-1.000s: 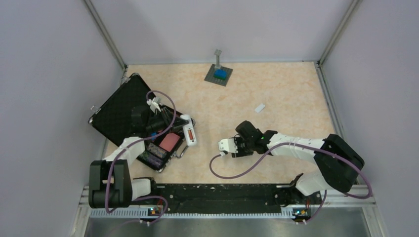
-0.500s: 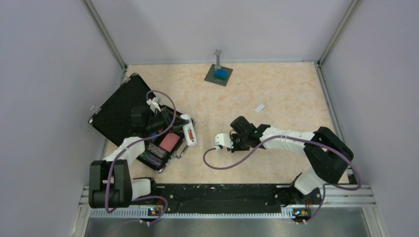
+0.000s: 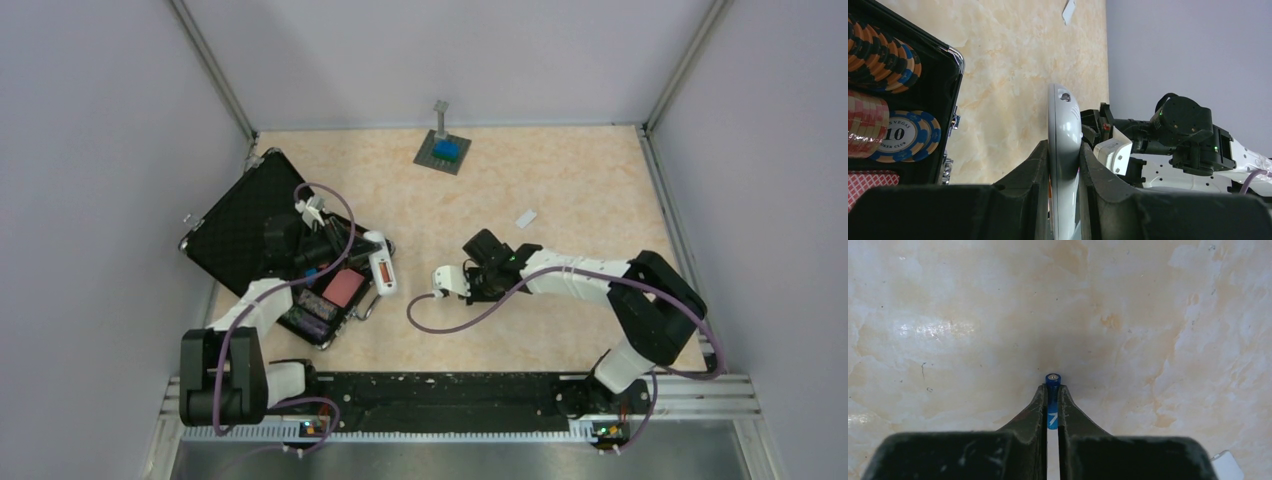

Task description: Load the batteries into the remote control

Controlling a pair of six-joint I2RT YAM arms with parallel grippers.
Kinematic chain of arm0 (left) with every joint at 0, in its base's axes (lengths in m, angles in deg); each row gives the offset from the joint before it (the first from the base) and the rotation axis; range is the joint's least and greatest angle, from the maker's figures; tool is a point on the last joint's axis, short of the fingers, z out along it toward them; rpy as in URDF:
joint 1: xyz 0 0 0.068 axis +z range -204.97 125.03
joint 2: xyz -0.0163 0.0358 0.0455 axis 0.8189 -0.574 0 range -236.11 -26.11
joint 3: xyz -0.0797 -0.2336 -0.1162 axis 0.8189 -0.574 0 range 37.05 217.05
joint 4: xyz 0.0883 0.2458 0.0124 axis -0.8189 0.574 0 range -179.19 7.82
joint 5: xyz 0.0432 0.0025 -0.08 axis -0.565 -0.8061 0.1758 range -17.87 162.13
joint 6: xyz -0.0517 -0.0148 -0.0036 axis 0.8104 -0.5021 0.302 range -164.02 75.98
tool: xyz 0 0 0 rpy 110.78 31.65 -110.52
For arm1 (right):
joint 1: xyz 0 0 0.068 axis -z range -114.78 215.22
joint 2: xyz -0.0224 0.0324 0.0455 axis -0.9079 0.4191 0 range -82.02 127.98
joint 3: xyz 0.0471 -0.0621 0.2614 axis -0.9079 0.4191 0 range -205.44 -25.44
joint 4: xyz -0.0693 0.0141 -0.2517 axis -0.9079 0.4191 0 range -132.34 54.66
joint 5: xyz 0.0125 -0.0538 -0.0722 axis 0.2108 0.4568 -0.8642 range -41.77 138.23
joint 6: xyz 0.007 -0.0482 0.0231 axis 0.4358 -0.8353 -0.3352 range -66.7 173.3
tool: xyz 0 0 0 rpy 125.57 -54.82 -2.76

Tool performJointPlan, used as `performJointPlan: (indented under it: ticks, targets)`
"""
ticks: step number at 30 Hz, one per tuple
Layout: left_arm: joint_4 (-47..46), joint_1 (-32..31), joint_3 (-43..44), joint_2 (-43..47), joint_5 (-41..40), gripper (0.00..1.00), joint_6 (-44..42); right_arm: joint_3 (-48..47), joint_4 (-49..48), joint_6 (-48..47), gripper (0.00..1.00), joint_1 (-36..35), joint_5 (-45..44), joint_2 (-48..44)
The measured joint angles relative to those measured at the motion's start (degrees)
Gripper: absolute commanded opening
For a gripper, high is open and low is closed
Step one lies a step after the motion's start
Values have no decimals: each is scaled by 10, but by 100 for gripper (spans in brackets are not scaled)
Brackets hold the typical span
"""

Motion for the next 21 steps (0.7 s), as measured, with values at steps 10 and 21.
performJointPlan:
  ticks: [10, 21]
  targets:
    - [1, 0, 0, 13, 0, 0, -6, -45, 28, 84, 0, 22, 57, -4]
    - [-14, 0, -12, 24, 3, 0, 9, -62, 6, 340, 0, 24, 9, -152]
